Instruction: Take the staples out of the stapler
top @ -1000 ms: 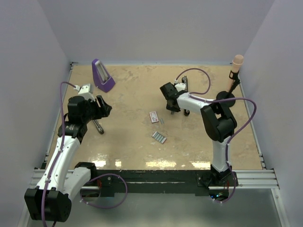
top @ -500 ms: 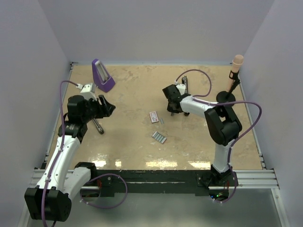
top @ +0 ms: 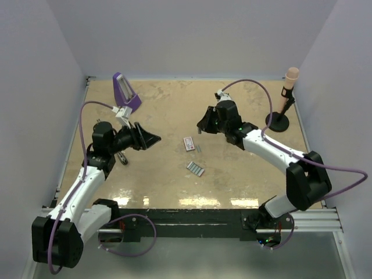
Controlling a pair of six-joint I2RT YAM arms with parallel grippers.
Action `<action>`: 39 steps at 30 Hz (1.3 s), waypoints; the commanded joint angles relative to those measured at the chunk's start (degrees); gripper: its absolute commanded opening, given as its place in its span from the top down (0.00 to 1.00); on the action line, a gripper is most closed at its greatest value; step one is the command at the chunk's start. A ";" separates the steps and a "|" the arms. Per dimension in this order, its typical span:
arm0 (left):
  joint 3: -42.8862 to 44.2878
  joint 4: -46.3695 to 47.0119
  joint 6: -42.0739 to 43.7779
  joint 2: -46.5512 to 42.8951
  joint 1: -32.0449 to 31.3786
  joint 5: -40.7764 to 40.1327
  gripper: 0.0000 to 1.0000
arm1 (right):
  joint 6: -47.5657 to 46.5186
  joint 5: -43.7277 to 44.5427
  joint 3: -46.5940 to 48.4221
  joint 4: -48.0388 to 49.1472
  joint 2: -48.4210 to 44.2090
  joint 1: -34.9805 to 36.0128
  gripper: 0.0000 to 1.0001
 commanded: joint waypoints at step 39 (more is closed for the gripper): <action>1.22 62.62 -28.59 19.74 -20.09 3.07 0.48 | 18.37 -25.29 -15.46 36.19 -21.98 4.11 0.82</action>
